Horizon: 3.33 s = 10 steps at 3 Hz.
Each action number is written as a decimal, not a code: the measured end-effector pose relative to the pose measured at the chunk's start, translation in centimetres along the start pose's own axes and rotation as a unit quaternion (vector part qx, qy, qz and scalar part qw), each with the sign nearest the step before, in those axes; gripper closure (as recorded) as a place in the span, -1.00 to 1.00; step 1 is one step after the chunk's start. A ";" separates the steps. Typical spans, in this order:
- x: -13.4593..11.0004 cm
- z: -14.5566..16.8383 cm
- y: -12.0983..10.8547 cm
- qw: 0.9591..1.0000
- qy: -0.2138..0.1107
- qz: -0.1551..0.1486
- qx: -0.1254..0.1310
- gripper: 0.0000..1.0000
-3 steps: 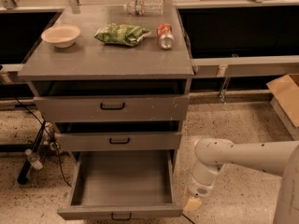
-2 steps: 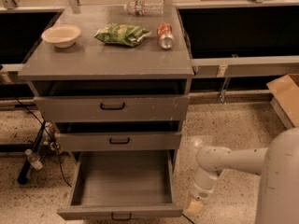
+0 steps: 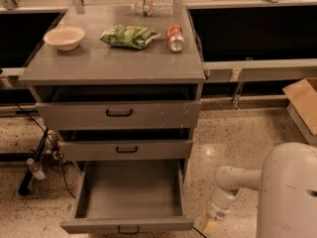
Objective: Close bottom drawer
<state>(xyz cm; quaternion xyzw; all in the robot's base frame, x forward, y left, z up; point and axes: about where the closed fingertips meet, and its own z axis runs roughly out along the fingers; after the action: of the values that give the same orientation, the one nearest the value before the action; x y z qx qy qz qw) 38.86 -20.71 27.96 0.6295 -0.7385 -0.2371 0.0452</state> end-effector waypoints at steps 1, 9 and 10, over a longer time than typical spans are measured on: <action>0.2 0.4 0.0 1.000 -0.002 0.000 -0.004 1.00; 1.0 16.9 8.4 0.993 0.013 -0.085 -0.084 1.00; -0.8 16.6 8.1 0.993 0.000 -0.097 -0.063 1.00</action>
Offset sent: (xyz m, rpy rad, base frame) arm -0.0350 -0.0138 -0.0503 0.1057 0.0476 0.0088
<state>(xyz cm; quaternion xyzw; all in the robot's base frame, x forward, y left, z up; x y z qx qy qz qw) 25.61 -14.30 16.77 0.6938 -0.6579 -0.2863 0.0616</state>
